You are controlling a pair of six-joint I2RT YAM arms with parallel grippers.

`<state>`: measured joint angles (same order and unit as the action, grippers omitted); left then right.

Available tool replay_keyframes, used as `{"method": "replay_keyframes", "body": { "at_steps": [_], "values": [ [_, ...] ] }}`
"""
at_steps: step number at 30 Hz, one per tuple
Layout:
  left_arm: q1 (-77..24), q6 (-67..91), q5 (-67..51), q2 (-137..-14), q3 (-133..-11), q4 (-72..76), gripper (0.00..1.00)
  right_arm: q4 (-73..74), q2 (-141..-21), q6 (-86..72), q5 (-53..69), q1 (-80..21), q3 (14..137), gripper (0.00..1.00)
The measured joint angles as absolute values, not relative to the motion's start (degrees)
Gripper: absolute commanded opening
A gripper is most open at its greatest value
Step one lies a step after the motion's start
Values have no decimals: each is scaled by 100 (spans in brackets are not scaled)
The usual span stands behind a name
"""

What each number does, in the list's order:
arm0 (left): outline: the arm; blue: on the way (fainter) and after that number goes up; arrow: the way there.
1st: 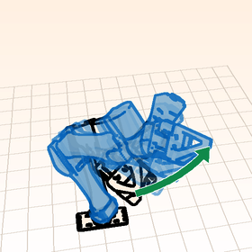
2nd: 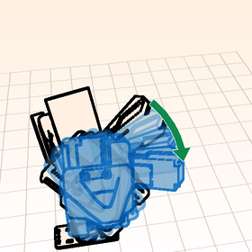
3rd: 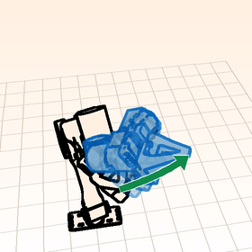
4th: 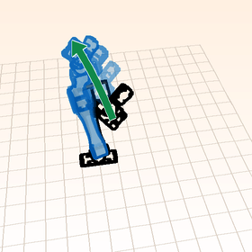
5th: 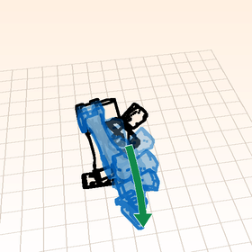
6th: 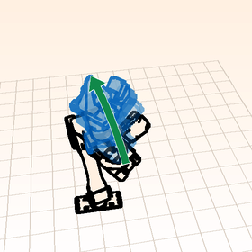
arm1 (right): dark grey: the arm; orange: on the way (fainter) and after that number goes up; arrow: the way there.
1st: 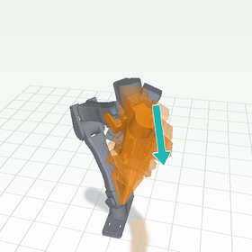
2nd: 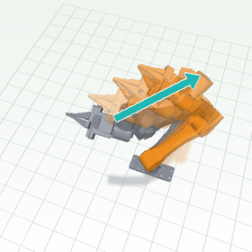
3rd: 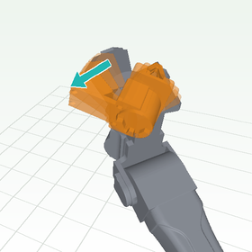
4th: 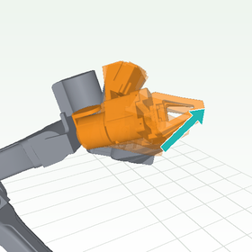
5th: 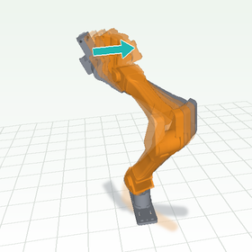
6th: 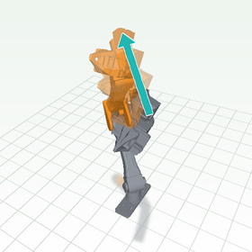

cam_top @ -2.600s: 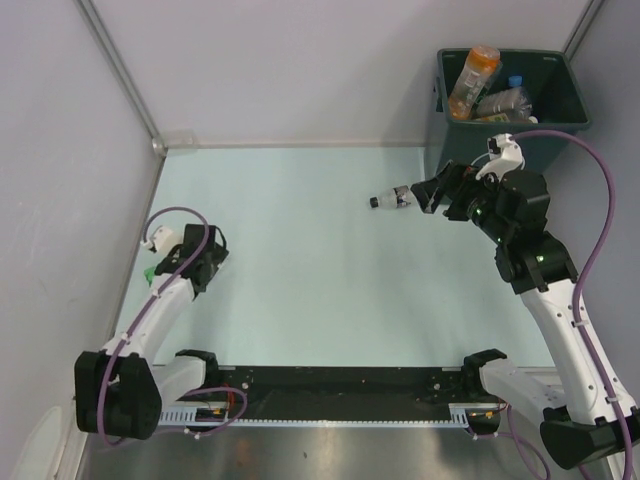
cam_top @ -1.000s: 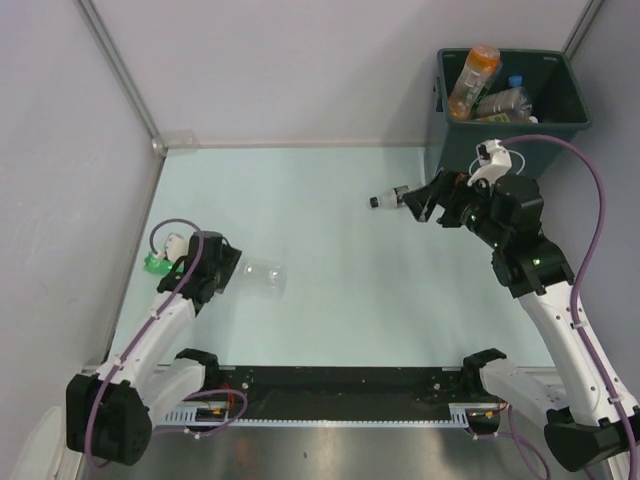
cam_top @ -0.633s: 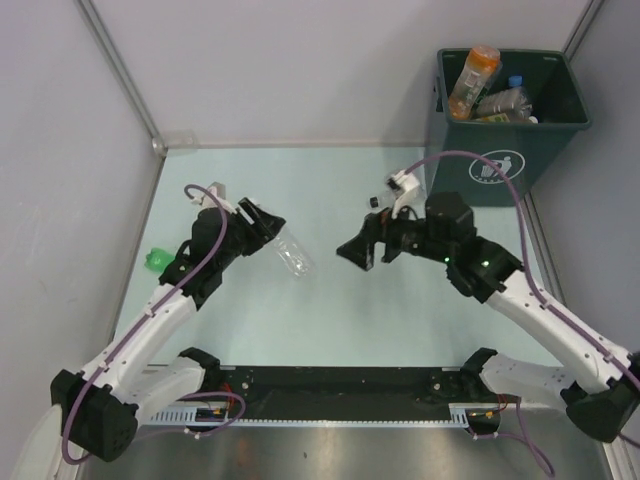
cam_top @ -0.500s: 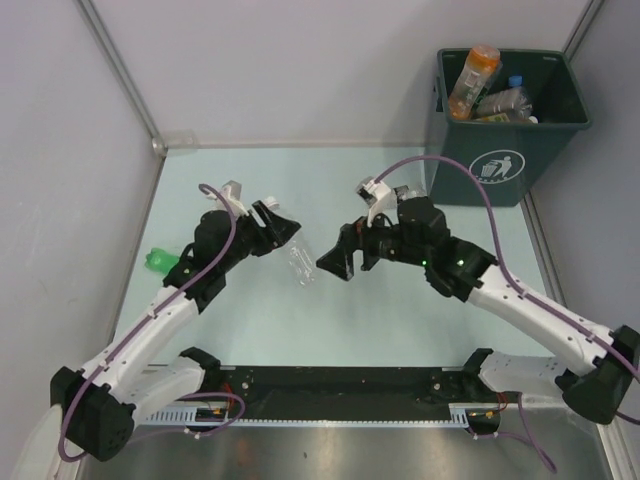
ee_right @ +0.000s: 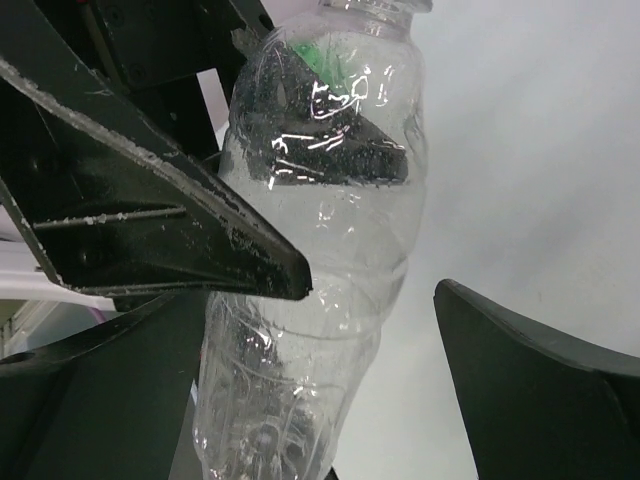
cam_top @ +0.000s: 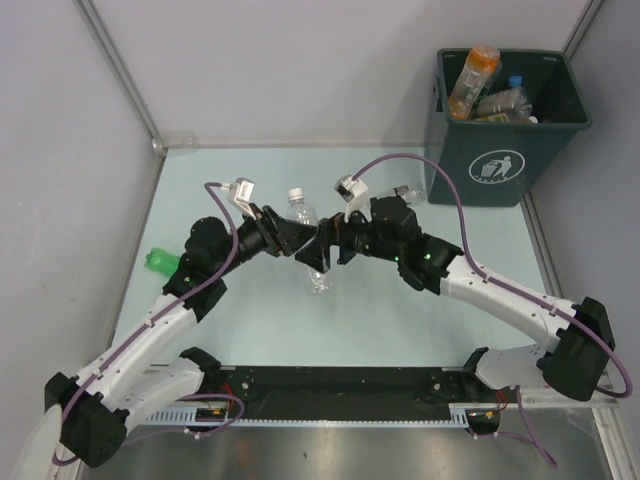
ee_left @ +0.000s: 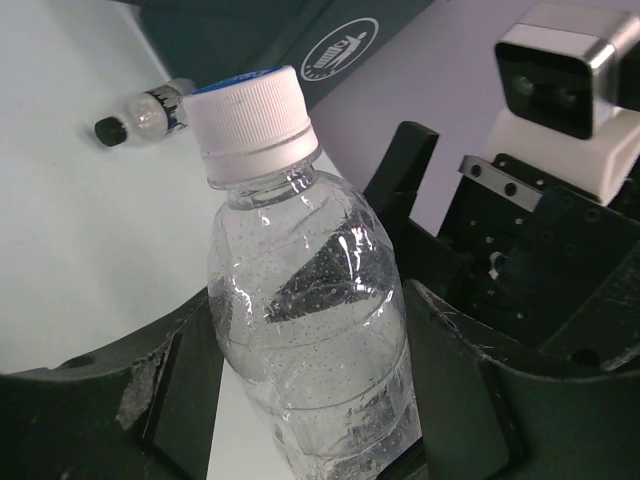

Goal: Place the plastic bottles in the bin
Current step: Pick up the plastic bottle at the center of the board.

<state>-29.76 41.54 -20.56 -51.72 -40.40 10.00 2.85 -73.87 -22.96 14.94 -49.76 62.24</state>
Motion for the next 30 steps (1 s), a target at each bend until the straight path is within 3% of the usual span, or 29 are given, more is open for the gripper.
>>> {"method": "replay_keyframes", "body": {
  "at_steps": [4, 5, 11, 12, 15, 24, 30],
  "values": [
    [-2978, 4154, -2176, -5172, -4018, 1177, 43, 99, -7498, -2397, 1575, -5019, 6224, 89],
    [-2978, 4150, -2182, -5172, -4018, 1192, 45, 64, -7520, -2438, 1601, -5026, 6224, 81],
    [-2978, 4075, -2110, -5151, -4018, 1162, 74, 19, -7533, -2602, 1592, -5072, 6224, 44],
    [-2978, 4047, -2091, -5137, -4023, 1146, 85, 30, -7533, -2602, 1586, -5072, 6222, 44],
    [-2980, 3977, -2049, -5041, -4040, 1000, 100, 45, -7531, -2596, 1540, -5081, 6219, 42],
    [-2985, 3483, -1470, -4407, -4392, -5, 100, 705, -7083, -2451, 882, -4794, 6200, 37],
    [-2985, 3118, -860, -4115, -4589, -751, 100, 1238, -6361, -2191, 523, -3367, 6412, 36]
  ]
}}
